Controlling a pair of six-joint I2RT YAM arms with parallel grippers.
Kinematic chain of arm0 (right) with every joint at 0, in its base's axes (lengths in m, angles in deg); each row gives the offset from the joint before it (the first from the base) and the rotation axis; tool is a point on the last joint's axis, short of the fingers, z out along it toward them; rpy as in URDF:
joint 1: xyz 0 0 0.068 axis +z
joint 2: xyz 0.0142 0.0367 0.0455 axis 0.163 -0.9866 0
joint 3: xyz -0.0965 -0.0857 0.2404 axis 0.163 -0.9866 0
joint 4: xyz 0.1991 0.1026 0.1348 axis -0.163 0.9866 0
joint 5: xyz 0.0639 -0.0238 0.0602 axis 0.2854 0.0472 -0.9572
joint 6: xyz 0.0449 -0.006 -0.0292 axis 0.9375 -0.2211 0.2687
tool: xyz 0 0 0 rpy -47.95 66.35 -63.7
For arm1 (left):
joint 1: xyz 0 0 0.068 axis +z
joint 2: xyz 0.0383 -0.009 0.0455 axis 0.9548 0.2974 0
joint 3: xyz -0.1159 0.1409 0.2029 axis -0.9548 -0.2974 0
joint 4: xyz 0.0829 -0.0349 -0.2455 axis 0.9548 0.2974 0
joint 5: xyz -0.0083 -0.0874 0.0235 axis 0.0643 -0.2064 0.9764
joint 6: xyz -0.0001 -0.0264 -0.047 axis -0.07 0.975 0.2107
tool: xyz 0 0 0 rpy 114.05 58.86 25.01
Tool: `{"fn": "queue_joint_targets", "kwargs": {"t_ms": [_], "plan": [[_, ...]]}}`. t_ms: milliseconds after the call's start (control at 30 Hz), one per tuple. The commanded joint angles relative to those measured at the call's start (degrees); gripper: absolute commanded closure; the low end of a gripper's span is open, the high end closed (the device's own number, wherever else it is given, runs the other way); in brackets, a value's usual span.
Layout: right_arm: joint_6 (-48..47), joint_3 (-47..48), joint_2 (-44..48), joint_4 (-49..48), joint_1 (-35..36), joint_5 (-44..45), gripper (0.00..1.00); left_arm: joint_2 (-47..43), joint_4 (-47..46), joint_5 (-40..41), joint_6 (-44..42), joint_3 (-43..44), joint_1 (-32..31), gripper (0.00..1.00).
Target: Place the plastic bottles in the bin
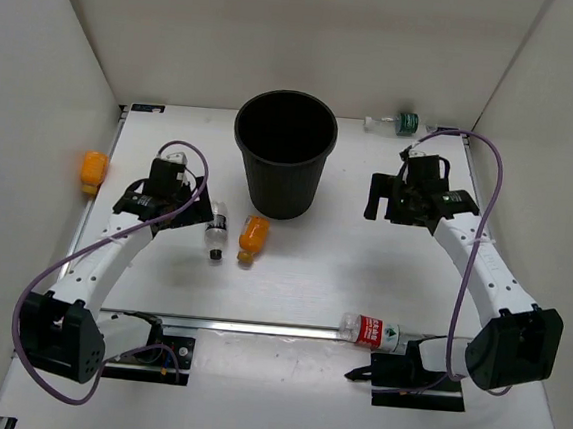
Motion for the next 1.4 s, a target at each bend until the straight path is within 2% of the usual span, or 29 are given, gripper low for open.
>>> {"fn": "queue_joint_targets", "kwargs": {"t_ms": [0,200,367,633,733,833,867,900,933,1067,1200,1367], "plan": [[0.44,-0.05,2.6,-0.69,0.74,0.31,0.01,0.88,-2.01,1.13,0.67,-1.0,-0.89,0.02],[-4.83,0.3,3.83,-1.13,5.13,3.37,0.01,5.98,-9.75,0.07,1.9,-2.94,-2.73,0.01],[-4.05,-0.58,3.83,-0.43,4.7,-0.65,0.01,12.65,-14.93,-1.76,2.07,-2.68,-3.08,0.01],[-2.82,-3.83,6.73,-2.27,5.4,1.63,0.01,19.95,-18.18,2.36,1.98,-5.39,-5.11,0.01],[-2.11,-4.71,7.79,-3.06,4.0,1.71,0.01,21.37,-18.89,1.75,1.72,-5.31,-5.63,0.17],[-1.5,-6.03,9.28,-3.33,4.0,1.8,0.01,21.46,-19.42,2.18,1.02,-5.31,-5.46,0.4],[-0.97,-6.47,9.81,-3.15,4.43,3.11,0.01,20.67,-19.16,1.84,0.93,-5.05,-5.63,0.51],[-0.97,-7.08,10.16,-3.59,4.17,3.73,0.0,20.23,-19.16,2.01,0.76,-4.61,-5.46,0.57],[-1.14,-7.44,10.34,-3.77,4.43,3.56,0.01,19.7,-17.94,1.75,0.67,-3.91,-5.11,0.58],[-0.01,-9.98,10.43,-3.86,3.91,3.03,0.01,12.43,-12.31,3.75,0.14,2.22,-4.49,0.63],[-0.18,-11.22,9.55,-3.94,3.91,3.73,0.01,4.42,-8.17,7.54,-2.75,14.86,-5.45,0.64],[-1.57,-12.97,8.5,-4.73,3.91,2.5,0.01,7.46,-13.25,8.08,-7.32,30.08,-11.69,0.61]]}}
